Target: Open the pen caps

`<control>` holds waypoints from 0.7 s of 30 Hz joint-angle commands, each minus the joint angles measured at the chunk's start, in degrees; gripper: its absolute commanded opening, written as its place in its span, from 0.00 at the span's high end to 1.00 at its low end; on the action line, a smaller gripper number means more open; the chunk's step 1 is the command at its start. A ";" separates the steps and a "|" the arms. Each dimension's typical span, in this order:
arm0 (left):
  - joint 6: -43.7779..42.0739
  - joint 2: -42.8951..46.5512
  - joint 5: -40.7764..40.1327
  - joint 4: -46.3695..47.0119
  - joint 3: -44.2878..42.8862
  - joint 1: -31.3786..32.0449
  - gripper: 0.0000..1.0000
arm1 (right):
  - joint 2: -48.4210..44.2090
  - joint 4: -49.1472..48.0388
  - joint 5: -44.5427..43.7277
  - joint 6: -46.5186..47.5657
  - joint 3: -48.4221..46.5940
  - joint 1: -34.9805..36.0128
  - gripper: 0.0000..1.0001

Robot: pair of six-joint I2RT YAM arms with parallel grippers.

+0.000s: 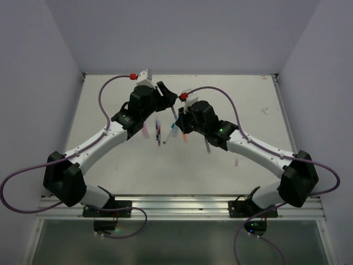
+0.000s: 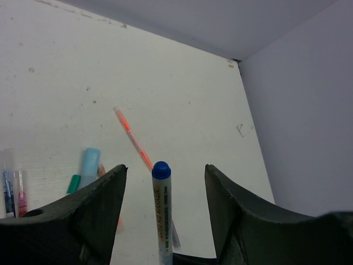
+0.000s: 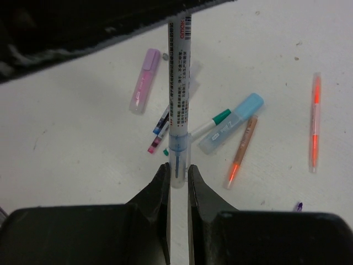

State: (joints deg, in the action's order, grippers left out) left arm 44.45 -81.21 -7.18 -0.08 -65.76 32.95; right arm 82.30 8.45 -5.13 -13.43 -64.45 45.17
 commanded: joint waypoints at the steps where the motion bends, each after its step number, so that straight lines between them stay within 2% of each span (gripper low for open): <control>1: 0.99 -1.14 -0.38 2.62 -0.86 -0.17 0.38 | -2.06 -3.79 -1.82 -0.81 0.20 0.62 1.00; 4: 1.17 -1.32 -0.29 2.98 -0.60 -0.17 0.50 | -2.41 -4.49 -1.91 -0.90 0.63 1.06 1.00; 7: 0.73 -0.88 -0.12 4.38 -0.16 0.01 0.67 | -2.32 -4.58 -2.17 -0.98 0.90 1.24 1.00; 8: 0.38 -0.71 -0.03 4.64 -0.07 -0.08 0.79 | -2.50 -4.84 -2.17 -1.07 1.42 1.33 1.00; 10: -0.84 -0.53 0.93 5.61 0.19 0.10 0.89 | -3.02 -5.72 -1.64 -1.42 2.04 1.24 1.00; 11: -1.29 -0.35 1.29 6.14 0.54 0.10 0.97 | -3.20 -5.81 -1.73 -1.51 2.48 1.24 0.98; 13: -1.73 -0.09 0.33 5.62 0.98 0.10 1.00 | -3.55 -5.29 -2.95 -1.51 2.66 1.24 0.88; 14: -1.64 0.52 -0.11 5.18 1.24 0.10 1.00 | -3.73 -4.94 -3.74 -1.42 2.92 1.24 0.73; 17: -1.38 1.31 -2.22 4.82 2.47 0.01 1.00 | -4.69 -4.32 -5.06 -0.55 3.54 1.24 0.52; 21: -2.87 1.67 -1.44 5.61 2.48 0.10 1.00 | -5.05 -1.17 -3.85 2.70 2.40 1.24 0.43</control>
State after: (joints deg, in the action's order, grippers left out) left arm 43.66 -81.97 -7.40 2.13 -63.72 33.12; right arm 79.77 6.00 -8.10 -13.37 -61.34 46.13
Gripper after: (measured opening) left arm 0.132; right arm 0.558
